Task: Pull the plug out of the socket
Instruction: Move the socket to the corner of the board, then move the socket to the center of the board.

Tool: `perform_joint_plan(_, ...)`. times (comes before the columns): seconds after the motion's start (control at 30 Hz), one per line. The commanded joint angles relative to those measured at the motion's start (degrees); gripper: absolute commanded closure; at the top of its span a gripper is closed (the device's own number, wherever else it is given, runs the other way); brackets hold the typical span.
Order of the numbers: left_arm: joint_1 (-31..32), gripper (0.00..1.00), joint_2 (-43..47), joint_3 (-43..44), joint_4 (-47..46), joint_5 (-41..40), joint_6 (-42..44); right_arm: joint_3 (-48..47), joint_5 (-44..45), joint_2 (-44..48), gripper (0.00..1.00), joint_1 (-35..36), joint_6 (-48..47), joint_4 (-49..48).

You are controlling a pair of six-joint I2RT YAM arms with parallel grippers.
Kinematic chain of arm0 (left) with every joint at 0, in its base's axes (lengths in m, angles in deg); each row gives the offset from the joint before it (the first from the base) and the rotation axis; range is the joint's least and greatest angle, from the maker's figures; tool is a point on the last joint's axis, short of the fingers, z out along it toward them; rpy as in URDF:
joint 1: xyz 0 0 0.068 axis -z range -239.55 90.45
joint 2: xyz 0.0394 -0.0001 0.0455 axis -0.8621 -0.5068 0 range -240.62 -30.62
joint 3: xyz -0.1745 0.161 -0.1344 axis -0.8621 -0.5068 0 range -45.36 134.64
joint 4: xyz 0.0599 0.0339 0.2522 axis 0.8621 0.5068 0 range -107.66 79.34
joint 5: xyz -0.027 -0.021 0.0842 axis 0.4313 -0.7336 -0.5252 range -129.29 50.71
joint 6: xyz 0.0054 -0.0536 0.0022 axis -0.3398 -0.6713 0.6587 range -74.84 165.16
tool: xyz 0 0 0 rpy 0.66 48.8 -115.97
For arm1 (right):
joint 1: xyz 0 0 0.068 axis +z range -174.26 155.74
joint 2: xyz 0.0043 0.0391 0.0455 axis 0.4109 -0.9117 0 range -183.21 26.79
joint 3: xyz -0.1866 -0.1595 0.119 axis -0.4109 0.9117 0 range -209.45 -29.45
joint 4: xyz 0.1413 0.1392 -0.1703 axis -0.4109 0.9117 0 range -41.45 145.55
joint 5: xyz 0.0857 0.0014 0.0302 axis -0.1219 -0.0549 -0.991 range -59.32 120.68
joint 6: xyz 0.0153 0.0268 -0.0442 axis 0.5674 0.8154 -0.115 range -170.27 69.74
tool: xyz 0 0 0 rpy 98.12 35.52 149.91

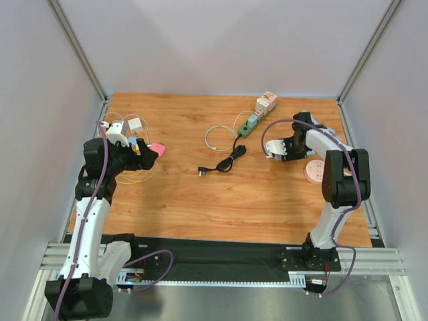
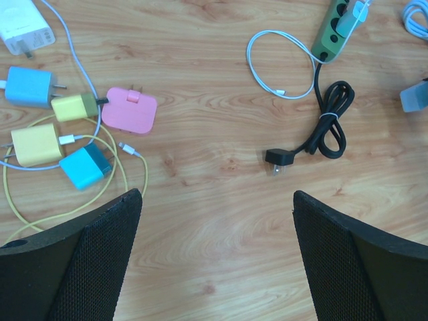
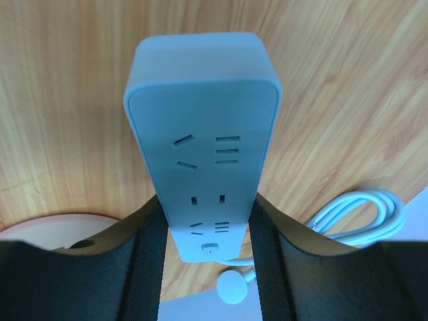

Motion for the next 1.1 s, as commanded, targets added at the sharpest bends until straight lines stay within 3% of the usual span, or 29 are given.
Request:
perform_joint_plan(0.0,0.1,0.00,0.7,-0.4,-0.1,0.3,1.1,-2.0,1.4,-0.5,0.66,-1.7,-0.7,-2.9)
perform_joint_plan(0.17,0.1,0.00,0.7,-0.5,-0.6,1.6,1.2,-2.2,-1.8,0.0,0.40,-2.6,3.6,-4.3)
perform_joint_plan(0.37,0.1,0.00,0.1,-0.8,-1.7,4.8,1.1,-1.4,-6.3,3.1,0.30,-2.6,7.6,-5.5)
perform_joint_plan(0.5,0.1,0.00,-0.1,-0.9,-2.3,5.4,0.5,-1.3,-11.3,6.2,0.27,-2.6,13.5,-5.1)
perform_joint_plan(0.73,0.1,0.00,-2.0,-2.2,-5.4,8.2,-2.6,-0.1,-20.8,15.0,0.27,-0.5,42.3,-0.9)
perform_joint_plan(0.93,0.1,0.00,-4.7,-2.9,-9.1,19.1,-2.9,-0.1,-35.4,19.4,0.27,-0.5,63.7,3.3)
perform_joint_plan(1.07,1.9,0.00,-4.4,-3.9,-11.5,22.4,-2.3,-2.2,-41.5,18.7,0.27,-0.6,70.2,10.6)
